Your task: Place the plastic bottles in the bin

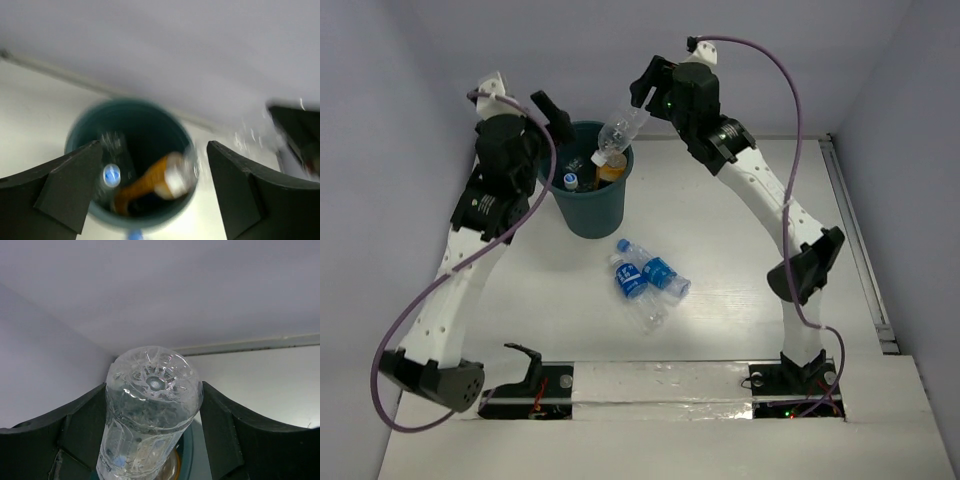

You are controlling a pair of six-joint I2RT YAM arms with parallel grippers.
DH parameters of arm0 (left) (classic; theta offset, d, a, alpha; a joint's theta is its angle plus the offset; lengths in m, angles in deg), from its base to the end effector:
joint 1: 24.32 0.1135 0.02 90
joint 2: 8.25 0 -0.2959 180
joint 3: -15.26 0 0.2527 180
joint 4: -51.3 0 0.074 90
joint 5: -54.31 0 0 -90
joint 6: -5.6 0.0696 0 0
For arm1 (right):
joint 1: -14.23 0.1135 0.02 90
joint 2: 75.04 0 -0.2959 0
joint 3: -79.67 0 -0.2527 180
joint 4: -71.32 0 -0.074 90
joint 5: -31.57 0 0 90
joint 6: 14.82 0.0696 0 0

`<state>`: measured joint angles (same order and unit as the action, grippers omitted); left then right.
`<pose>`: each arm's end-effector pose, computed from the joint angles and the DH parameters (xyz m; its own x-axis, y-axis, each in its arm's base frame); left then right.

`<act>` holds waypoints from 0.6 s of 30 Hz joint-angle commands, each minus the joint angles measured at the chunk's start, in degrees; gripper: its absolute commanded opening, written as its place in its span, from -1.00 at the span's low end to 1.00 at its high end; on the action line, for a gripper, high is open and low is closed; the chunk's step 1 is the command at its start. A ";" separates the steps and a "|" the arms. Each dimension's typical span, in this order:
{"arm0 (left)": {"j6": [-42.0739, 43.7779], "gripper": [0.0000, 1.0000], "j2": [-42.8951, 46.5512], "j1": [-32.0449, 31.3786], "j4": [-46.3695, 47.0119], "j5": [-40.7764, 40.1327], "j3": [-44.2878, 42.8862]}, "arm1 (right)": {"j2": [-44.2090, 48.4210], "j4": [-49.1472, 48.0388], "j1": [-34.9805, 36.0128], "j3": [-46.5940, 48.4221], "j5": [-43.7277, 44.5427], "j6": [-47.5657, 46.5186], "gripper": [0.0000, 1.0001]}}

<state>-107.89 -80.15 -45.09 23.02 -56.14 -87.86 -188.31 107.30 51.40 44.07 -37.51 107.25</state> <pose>0.2734 -0.0777 0.5329 0.0416 -0.4152 -0.9088 0.0246 0.9097 -0.4145 0.4068 0.2773 0.5042 -0.2062 0.4660 -0.8604 -0.2022 0.8400 0.5035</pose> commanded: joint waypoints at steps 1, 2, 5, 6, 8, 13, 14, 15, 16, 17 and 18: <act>-8.50 0.62 5.09 -0.06 -8.12 10.50 8.59 | -4.39 -3.26 0.45 8.62 3.94 -7.19 0.26; -9.38 0.60 8.41 -0.06 -10.04 12.17 11.40 | -5.37 -3.26 0.45 10.20 3.86 -8.51 0.27; -12.63 0.44 15.18 -0.06 -12.95 14.37 21.25 | -7.65 -6.93 1.59 12.85 3.59 -12.28 0.27; -13.59 0.41 16.60 -0.06 -14.62 15.17 25.18 | -8.27 -7.90 2.20 13.20 3.68 -13.34 0.27; -16.50 0.30 20.28 -0.06 -15.60 17.53 28.72 | -10.64 -9.31 3.70 14.52 4.55 -17.02 0.30; -20.63 0.32 22.94 -0.06 -16.48 29.05 39.62 | -15.30 -13.36 8.35 14.44 5.44 -25.91 0.42; -21.24 0.35 23.03 -0.06 -16.39 29.76 41.03 | -15.40 -14.32 8.97 13.48 4.66 -25.40 0.43; -21.43 0.38 22.86 -0.06 -15.09 31.94 43.65 | -15.66 -14.16 9.50 12.95 3.00 -24.53 0.44; -21.43 0.48 22.59 -0.06 -14.46 33.09 44.46 | -16.10 -13.81 9.50 12.94 2.80 -24.17 0.48; -21.34 0.55 21.20 -0.58 -13.94 34.67 45.17 | -16.54 -13.28 10.20 13.12 2.89 -24.60 0.54; -20.82 0.62 20.23 -0.58 -12.80 35.47 45.70 | -16.71 -13.10 10.21 13.20 2.63 -24.69 0.61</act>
<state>-127.32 -58.42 -45.29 6.94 -27.44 -43.62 -204.84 97.35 60.89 56.88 -33.88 85.75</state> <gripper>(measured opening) 0.791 0.786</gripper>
